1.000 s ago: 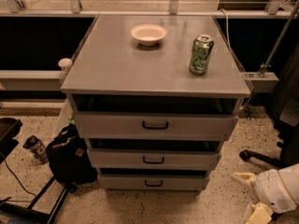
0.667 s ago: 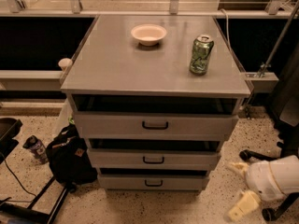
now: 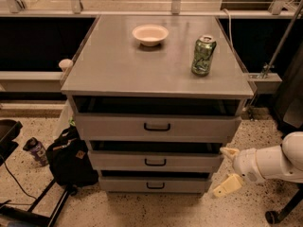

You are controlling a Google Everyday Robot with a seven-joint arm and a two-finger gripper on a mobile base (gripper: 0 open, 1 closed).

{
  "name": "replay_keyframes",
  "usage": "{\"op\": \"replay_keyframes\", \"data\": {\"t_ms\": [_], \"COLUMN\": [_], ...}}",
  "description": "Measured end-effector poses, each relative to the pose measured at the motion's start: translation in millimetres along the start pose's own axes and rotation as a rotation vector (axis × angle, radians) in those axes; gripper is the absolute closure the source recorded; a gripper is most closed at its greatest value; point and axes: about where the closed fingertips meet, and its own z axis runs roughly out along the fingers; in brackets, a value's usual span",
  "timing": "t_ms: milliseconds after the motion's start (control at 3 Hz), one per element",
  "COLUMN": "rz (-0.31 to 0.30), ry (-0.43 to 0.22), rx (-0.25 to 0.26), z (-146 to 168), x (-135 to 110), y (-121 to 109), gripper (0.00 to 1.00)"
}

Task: Open middle drawer

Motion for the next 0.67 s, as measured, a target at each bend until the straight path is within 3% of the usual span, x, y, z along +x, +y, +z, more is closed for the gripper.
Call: {"op": "replay_keyframes", "data": {"t_ms": [333, 667], "rz": [0.0, 0.006], "ry": [-0.001, -0.023], "rx": [0.006, -0.061], "z": [0, 10], "x": [0, -8], "y": [-2, -16], "gripper": [0.0, 0.0]}}
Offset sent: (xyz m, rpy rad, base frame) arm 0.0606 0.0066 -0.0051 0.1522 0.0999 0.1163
